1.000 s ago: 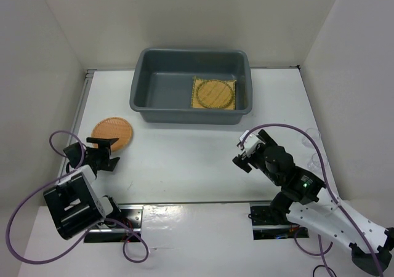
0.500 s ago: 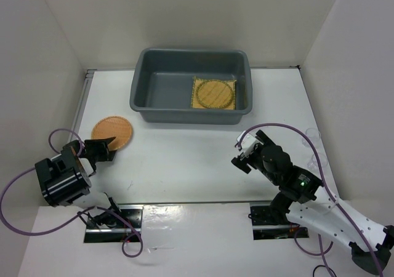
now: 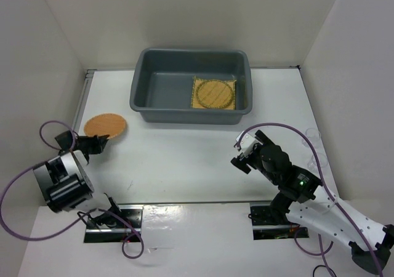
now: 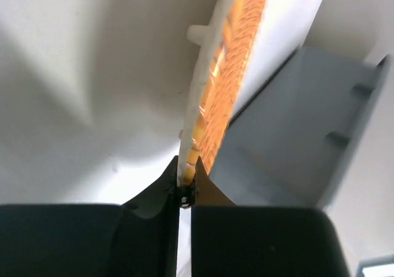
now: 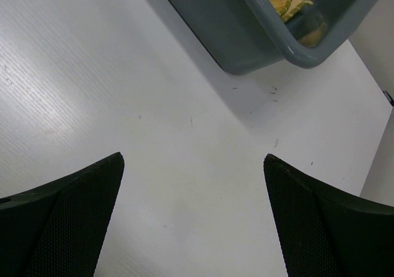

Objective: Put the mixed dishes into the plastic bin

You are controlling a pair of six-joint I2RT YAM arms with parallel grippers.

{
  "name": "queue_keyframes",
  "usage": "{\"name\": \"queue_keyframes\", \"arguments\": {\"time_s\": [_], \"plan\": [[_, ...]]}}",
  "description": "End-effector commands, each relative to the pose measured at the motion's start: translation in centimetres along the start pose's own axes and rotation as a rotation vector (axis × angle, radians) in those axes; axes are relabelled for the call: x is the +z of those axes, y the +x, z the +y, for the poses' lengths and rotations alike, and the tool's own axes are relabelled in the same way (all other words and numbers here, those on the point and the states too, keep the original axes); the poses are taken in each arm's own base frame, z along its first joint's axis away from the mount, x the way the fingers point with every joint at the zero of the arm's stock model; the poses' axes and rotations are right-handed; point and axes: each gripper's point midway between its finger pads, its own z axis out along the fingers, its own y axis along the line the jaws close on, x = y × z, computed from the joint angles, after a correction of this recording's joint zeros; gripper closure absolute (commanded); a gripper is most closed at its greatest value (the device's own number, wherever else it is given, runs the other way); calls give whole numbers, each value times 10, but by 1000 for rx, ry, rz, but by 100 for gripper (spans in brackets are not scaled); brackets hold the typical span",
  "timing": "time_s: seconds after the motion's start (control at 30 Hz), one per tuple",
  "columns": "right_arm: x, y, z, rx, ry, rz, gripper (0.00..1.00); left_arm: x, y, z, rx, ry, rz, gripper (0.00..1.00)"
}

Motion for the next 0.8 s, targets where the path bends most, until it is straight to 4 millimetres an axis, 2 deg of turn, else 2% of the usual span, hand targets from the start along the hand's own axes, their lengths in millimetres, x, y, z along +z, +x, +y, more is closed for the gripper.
{"name": "queue_keyframes", "arguments": {"time_s": [0.0, 0.03, 0.07, 0.1, 0.2, 0.27, 0.3, 0.33, 0.37, 0.4, 0.43, 0.47, 0.5, 0.53, 0.57, 0.6, 0.63, 0.67, 0.73, 0.77], "plan": [[2, -1, 3, -8, -11, 1, 2, -29, -24, -40, -10, -34, -137, 100], [2, -1, 3, -8, -12, 1, 2, -43, -30, -68, -35, 20, -189, 100], [2, -1, 3, -8, -12, 1, 2, -49, -28, -84, -46, 40, -186, 100], [2, -1, 3, -8, -12, 1, 2, -63, -30, -127, -16, 129, -218, 100], [4, 0, 3, -11, -6, 12, 2, -83, -35, -188, -10, 289, -253, 100], [3, -2, 0, 4, 9, 0, 2, -100, -21, -247, 101, 464, -174, 100], [3, -2, 0, 4, 9, -1, 2, -91, -13, -258, 139, 474, -117, 100], [3, -2, 0, 4, 9, -1, 2, -92, 4, -271, 232, 508, -36, 100], [1, -3, -3, 7, 20, -5, 2, -105, 16, -308, 324, 582, -4, 100], [1, -3, -3, 7, 20, -5, 2, -88, 22, -312, 357, 559, 53, 100], [1, -3, -3, 7, 20, -5, 2, -79, 48, -314, 444, 543, 131, 100], [1, -3, -3, 7, 20, -5, 2, -75, 65, -320, 498, 542, 194, 100], [1, -3, -3, 7, 20, -5, 2, -69, 77, -336, 551, 554, 231, 100], [1, -2, -4, 7, 29, -2, 2, -60, 105, -332, 582, 530, 314, 100], [1, -2, -4, 7, 29, -2, 2, -43, 118, -324, 619, 508, 381, 100], [1, -2, -4, 7, 29, -2, 2, -39, 134, -324, 632, 517, 443, 100], [1, -2, -4, 7, 29, -2, 2, -38, 165, -328, 662, 540, 526, 100], [1, -2, -4, 7, 29, -2, 2, -24, 182, -317, 661, 523, 618, 100], [1, -4, -5, 10, 32, -10, 2, -17, 214, -316, 698, 523, 697, 100], [1, -4, -5, 10, 32, -10, 2, -13, 246, -322, 743, 546, 744, 100]]}}
